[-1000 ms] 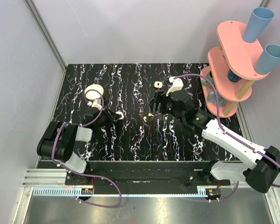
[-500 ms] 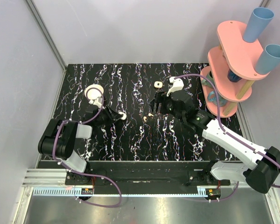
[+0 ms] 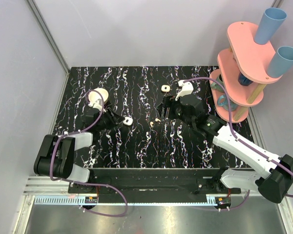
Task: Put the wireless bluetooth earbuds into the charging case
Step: Place the charging case with the earbuds at the center of the board, then pick up the charging case from the corner of the board.
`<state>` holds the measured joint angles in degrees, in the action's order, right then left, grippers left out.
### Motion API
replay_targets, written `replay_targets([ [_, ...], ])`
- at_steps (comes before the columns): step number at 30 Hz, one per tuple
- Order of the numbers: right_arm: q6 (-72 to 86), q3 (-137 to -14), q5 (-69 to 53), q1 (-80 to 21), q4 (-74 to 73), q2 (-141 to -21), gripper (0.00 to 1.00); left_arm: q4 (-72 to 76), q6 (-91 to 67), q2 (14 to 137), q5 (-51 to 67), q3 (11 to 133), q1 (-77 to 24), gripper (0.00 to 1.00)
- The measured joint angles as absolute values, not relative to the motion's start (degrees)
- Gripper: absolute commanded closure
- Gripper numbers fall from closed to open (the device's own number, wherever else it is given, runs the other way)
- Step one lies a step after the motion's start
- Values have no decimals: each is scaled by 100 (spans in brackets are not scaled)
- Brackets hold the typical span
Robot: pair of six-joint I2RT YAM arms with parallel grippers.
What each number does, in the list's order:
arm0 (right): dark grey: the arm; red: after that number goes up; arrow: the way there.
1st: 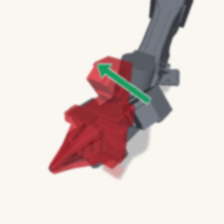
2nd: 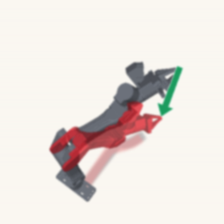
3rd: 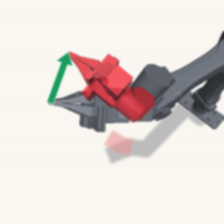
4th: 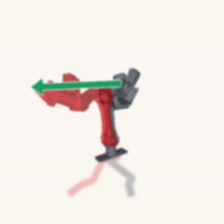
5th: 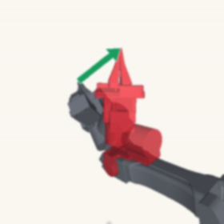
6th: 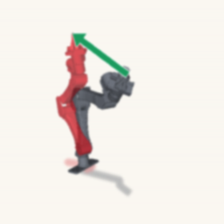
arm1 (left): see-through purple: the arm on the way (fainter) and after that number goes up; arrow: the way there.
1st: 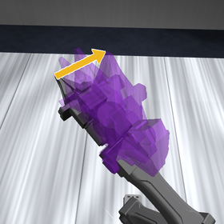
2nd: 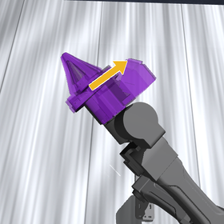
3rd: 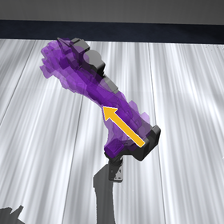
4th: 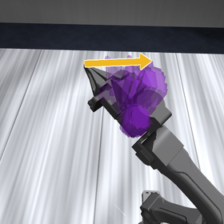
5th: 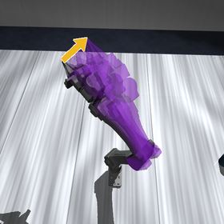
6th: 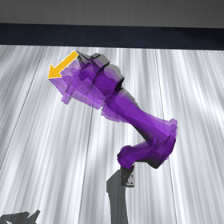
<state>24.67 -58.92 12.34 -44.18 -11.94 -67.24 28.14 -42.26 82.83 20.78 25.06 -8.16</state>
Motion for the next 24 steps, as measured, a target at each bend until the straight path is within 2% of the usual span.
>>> replay_targets([
  [1, 2467, -5892, 1245, -4416, -1192, -6724, 18, 2792, -4206, 8228, 2102, 2521, -814, 42],
  [7, 2626, -5892, 1374, -4136, -1212, -6820, 14, 2558, -4213, 7819, 2613, 2875, -801, 43],
  [14, 2808, -6093, 1428, -3544, -1341, -7533, 6, 2779, -4451, 7546, 3144, 3079, -808, 36],
  [24, 3011, -6490, 1376, -2939, -1446, -8348, 4, 884, -3583, 7017, 3061, 4447, -1234, 35],
])
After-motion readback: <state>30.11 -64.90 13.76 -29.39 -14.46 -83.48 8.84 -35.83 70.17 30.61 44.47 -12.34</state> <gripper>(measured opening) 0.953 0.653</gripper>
